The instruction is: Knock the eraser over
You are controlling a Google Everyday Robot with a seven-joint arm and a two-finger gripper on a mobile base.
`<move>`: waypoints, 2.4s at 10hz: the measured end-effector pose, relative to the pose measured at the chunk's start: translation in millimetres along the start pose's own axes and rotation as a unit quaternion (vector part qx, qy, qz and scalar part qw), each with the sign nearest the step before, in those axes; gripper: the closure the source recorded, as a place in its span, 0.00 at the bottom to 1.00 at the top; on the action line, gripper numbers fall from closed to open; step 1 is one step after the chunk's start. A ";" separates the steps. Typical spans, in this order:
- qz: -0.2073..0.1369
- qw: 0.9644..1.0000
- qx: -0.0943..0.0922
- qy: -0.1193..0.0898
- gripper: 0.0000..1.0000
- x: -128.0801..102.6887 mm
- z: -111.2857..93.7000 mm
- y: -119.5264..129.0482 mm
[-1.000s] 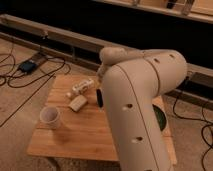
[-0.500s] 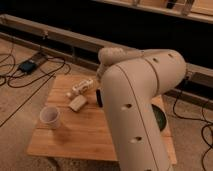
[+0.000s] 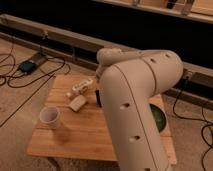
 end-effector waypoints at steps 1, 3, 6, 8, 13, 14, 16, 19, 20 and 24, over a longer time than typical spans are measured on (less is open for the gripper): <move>-0.005 1.000 -0.001 0.002 0.40 -0.4 -1.9 0.4; -0.011 1.000 -0.003 0.005 0.40 -0.7 -2.8 0.6; -0.022 1.000 -0.007 0.009 0.40 -2.7 -4.5 1.5; -0.032 0.999 -0.011 0.014 0.40 -4.3 -5.2 2.1; -0.042 0.999 -0.023 0.021 0.40 -8.2 -7.2 2.0; -0.042 0.999 -0.024 0.022 0.40 -9.6 -7.4 0.9; -0.045 0.998 -0.032 0.025 0.40 -12.4 -5.3 0.3; -0.047 0.998 -0.042 0.028 0.40 -18.1 -3.2 -2.3; -0.049 0.997 -0.045 0.030 0.40 -19.2 -2.3 -2.0; -0.054 0.996 -0.056 0.031 0.40 -27.0 2.3 -3.0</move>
